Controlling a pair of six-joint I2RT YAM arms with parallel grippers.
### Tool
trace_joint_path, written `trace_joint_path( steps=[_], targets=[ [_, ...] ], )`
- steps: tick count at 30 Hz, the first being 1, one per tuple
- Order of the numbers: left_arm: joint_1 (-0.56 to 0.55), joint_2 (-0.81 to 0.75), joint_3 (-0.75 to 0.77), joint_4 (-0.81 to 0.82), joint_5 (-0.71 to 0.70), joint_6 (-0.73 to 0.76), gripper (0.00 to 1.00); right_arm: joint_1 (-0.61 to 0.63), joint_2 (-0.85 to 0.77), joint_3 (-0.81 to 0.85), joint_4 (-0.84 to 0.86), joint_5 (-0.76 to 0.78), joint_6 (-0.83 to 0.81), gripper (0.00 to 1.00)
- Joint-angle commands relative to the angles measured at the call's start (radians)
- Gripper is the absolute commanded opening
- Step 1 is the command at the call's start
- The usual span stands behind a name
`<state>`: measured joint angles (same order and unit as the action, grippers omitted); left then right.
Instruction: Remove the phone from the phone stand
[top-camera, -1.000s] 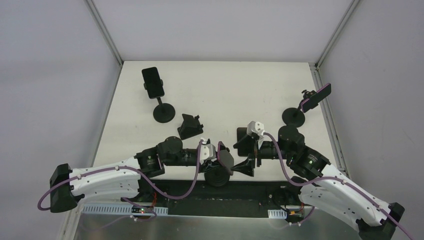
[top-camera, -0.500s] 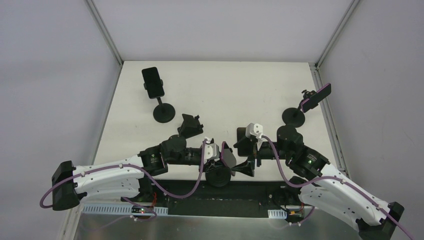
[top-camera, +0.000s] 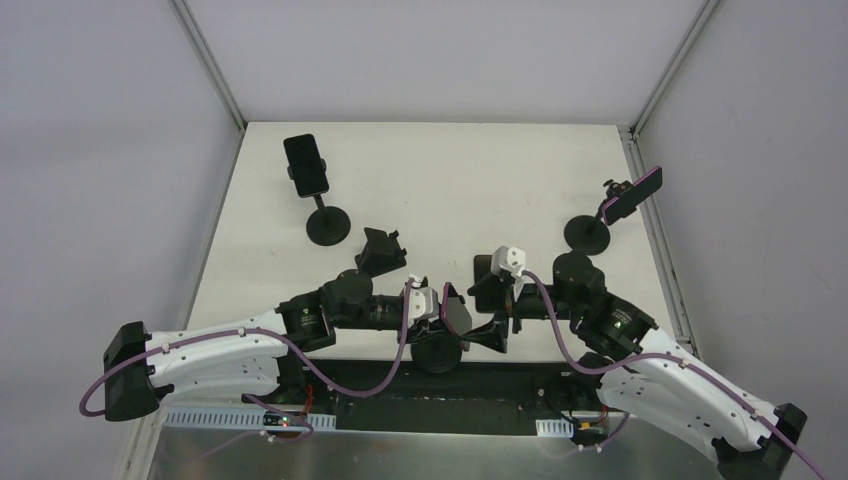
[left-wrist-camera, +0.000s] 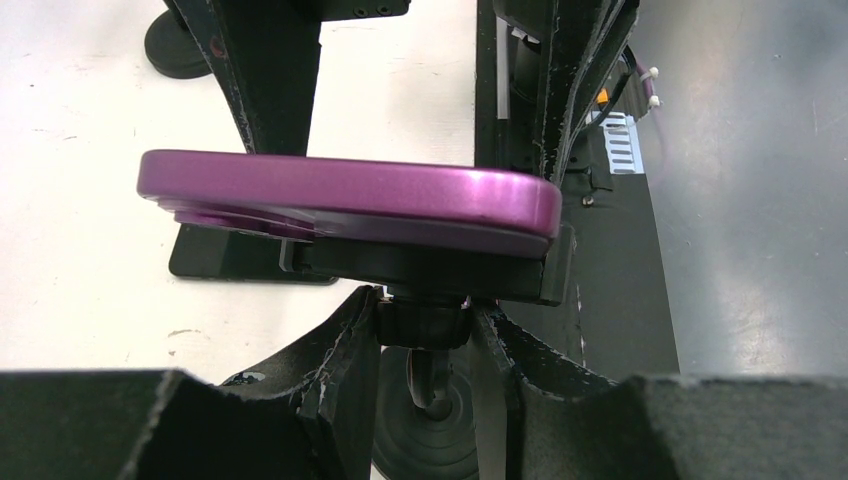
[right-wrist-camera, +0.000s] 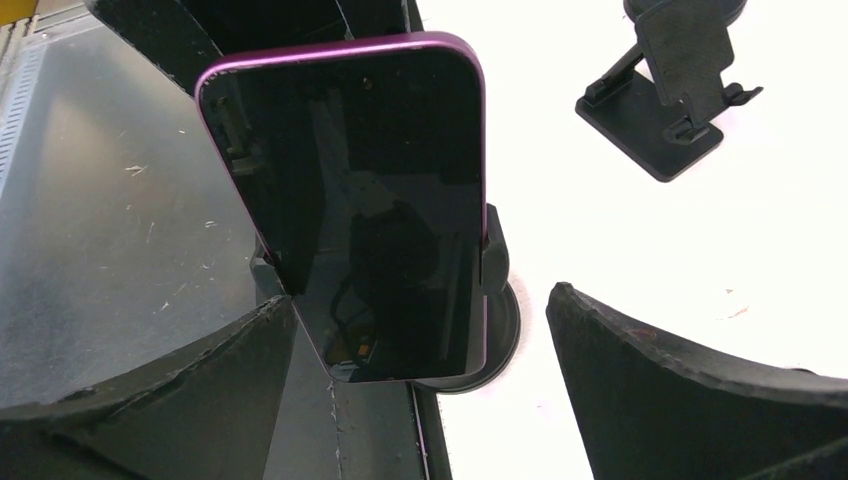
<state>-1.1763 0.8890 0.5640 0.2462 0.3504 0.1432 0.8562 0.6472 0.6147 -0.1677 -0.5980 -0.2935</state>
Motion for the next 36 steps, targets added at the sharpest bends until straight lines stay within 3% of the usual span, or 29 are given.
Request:
trace_joint_path(
  steps=[1, 20, 36],
  targets=[
    [-0.001, 0.004, 0.005, 0.005, 0.001, -0.002, 0.0, -0.001, -0.015, -0.02, 0.053, 0.04, 0.004, 0.99],
    [0.0, 0.026, 0.011, 0.004, -0.045, -0.017, 0.0, -0.002, -0.072, -0.12, 0.11, 0.066, 0.064, 0.99],
    [-0.001, 0.002, -0.002, 0.001, -0.072, -0.01, 0.0, -0.003, -0.089, -0.112, 0.066, 0.103, 0.009, 0.99]
  ],
)
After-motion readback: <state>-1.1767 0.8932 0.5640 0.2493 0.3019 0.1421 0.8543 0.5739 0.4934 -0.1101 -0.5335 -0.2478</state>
